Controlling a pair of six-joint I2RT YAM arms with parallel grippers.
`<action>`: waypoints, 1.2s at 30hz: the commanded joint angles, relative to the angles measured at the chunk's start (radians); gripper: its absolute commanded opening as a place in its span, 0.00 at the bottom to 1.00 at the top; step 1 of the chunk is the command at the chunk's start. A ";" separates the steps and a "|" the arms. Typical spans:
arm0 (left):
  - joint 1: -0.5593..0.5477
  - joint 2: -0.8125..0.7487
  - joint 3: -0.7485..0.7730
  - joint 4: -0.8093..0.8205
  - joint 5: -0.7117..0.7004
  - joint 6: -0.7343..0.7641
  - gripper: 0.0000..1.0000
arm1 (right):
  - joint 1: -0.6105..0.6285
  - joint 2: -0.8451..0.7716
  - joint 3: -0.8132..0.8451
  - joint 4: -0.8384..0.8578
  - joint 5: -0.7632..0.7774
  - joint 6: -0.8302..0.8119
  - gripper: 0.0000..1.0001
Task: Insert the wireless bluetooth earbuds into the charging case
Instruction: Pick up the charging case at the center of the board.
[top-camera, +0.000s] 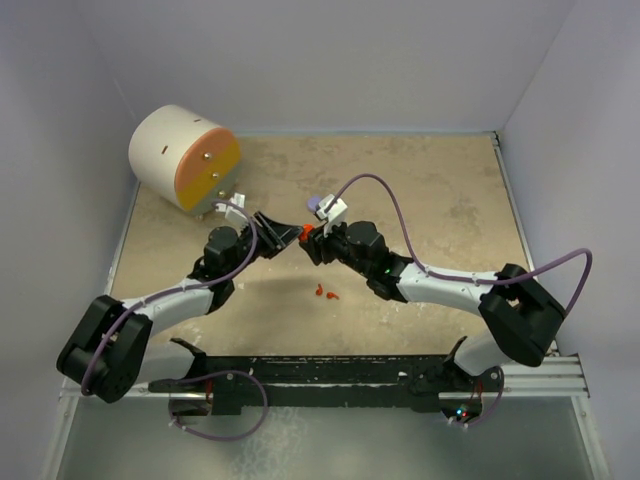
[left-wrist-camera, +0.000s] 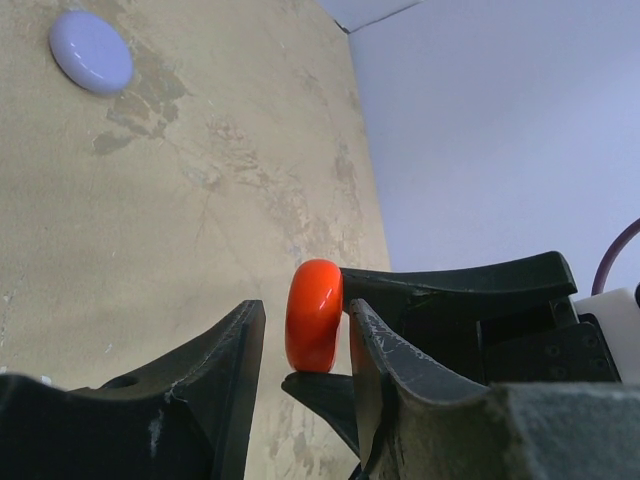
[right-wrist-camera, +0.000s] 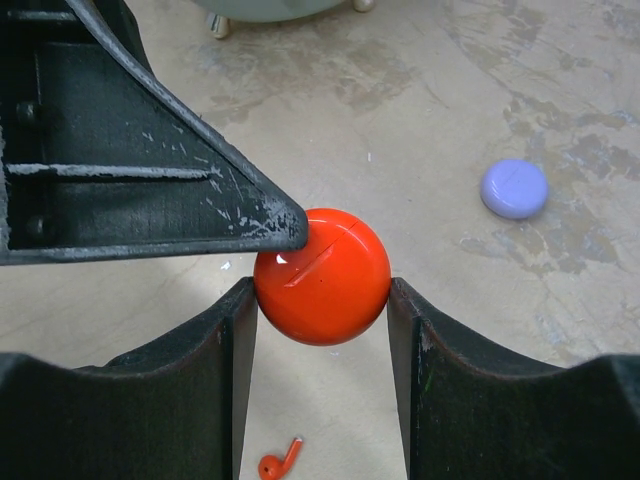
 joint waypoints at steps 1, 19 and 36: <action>-0.018 0.013 0.004 0.086 0.016 0.012 0.39 | 0.001 0.000 0.049 0.030 -0.010 -0.022 0.00; -0.028 -0.026 0.000 0.069 -0.009 0.030 0.31 | 0.001 0.015 0.050 0.024 -0.035 -0.026 0.00; -0.027 -0.054 0.027 0.007 -0.057 0.045 0.00 | 0.002 -0.052 0.071 -0.058 0.018 0.017 0.75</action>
